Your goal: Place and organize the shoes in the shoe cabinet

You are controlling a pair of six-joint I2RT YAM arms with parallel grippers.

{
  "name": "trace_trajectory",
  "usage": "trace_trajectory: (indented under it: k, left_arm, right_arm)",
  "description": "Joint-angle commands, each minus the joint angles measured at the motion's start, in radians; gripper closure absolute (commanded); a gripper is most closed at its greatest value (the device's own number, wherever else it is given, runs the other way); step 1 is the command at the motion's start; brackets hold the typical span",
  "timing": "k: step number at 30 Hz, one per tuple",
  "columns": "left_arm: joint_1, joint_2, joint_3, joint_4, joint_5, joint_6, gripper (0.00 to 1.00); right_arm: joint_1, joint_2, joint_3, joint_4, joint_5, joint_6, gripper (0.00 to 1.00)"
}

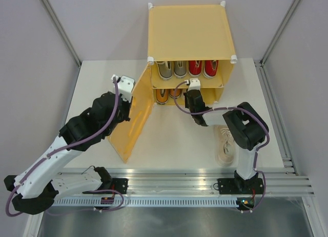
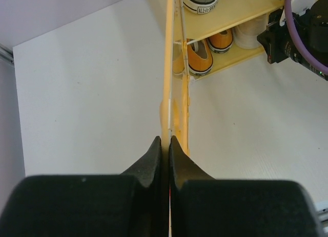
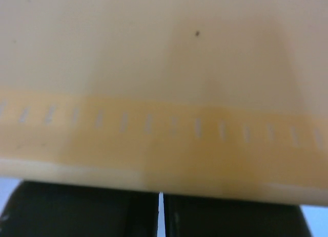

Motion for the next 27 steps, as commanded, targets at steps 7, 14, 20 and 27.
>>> trace_trajectory:
  k: [7, 14, 20, 27]
  left_arm:
    - [0.013, -0.047, -0.031, 0.012, -0.084, -0.018, 0.98]
    - [0.012, -0.056, -0.044, 0.025, -0.077, -0.011, 0.98]
    - [0.010, -0.070, -0.047, 0.032, -0.068, -0.009, 0.98]
    - [-0.001, -0.085, -0.051, 0.036, -0.051, -0.005, 0.98]
  right_arm:
    - [-0.002, 0.034, 0.024, 0.128, 0.087, -0.276, 0.99]
    - [0.035, 0.069, 0.044, 0.161, 0.113, -0.350, 0.99]
    - [0.055, 0.100, 0.085, 0.129, 0.154, -0.373, 0.99]
    - [0.061, 0.135, 0.153, 0.099, 0.203, -0.399, 0.99]
